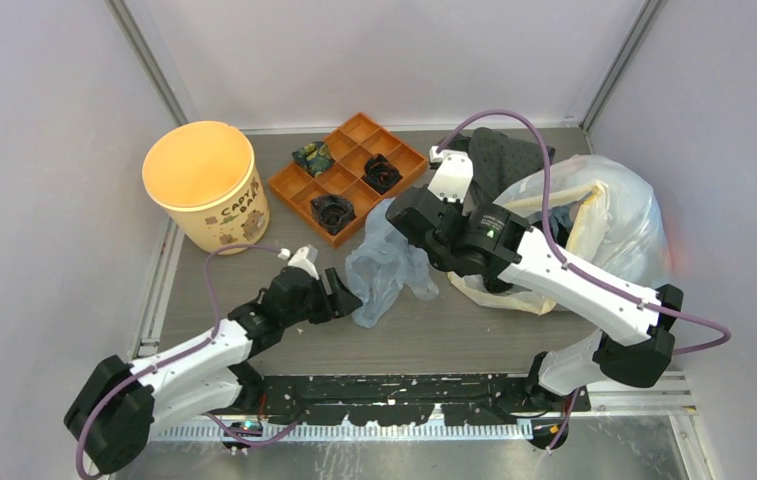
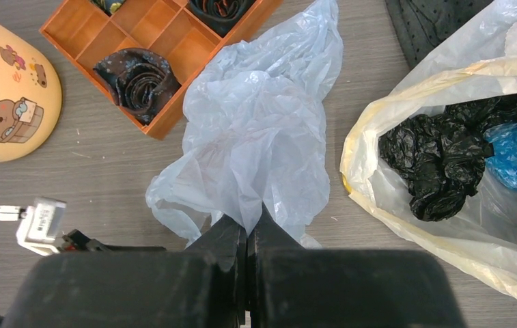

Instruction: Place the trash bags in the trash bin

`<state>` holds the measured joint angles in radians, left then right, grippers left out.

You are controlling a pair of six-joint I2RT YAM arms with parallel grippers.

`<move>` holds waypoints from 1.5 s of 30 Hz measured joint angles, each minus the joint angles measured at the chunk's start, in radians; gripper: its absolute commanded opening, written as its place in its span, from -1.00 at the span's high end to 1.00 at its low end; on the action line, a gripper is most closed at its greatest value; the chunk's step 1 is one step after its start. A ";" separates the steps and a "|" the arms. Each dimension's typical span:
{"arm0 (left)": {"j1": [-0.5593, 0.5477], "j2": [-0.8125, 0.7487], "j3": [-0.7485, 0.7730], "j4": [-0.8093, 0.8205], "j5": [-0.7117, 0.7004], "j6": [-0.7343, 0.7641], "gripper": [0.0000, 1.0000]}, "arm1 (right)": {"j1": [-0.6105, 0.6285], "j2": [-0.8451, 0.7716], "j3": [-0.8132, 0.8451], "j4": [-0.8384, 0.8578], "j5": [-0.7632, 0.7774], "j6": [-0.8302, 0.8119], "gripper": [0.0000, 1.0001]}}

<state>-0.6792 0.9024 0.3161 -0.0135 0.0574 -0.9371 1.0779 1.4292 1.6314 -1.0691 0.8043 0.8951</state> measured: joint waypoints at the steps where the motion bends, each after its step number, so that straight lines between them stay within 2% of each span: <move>1: -0.017 0.022 -0.002 0.019 -0.005 -0.001 -0.36 | -0.003 0.001 0.002 0.000 -0.002 -0.003 0.99; 10: -0.197 0.183 -0.006 0.175 -0.123 -0.029 -0.32 | -0.021 0.013 0.013 0.001 -0.025 -0.016 0.99; 19: -0.280 0.240 -0.064 0.295 -0.357 -0.081 -0.05 | -0.027 0.013 0.014 -0.001 -0.026 -0.025 0.99; 22: -0.288 0.263 -0.065 0.341 -0.393 -0.083 0.15 | -0.028 0.005 0.006 0.000 -0.026 -0.025 0.99; 28: -0.301 0.311 -0.060 0.381 -0.409 -0.102 0.96 | -0.042 -0.040 -0.035 -0.002 -0.024 -0.025 0.99; 34: -0.302 0.182 -0.009 0.203 -0.452 -0.074 0.99 | -0.046 -0.165 -0.183 -0.011 -0.011 -0.012 0.99; 40: -0.302 0.057 0.210 -0.066 -0.441 0.063 0.99 | -0.046 -0.366 -0.445 -0.027 -0.010 0.037 0.97; 45: -0.302 0.077 0.376 -0.236 -0.381 0.174 0.99 | -0.046 -0.442 -0.541 -0.038 -0.014 0.055 0.82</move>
<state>-0.9810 0.9794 0.6922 -0.2493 -0.3233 -0.7631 1.0317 0.9874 1.0904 -1.1072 0.7906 0.9501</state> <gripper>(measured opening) 0.013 0.050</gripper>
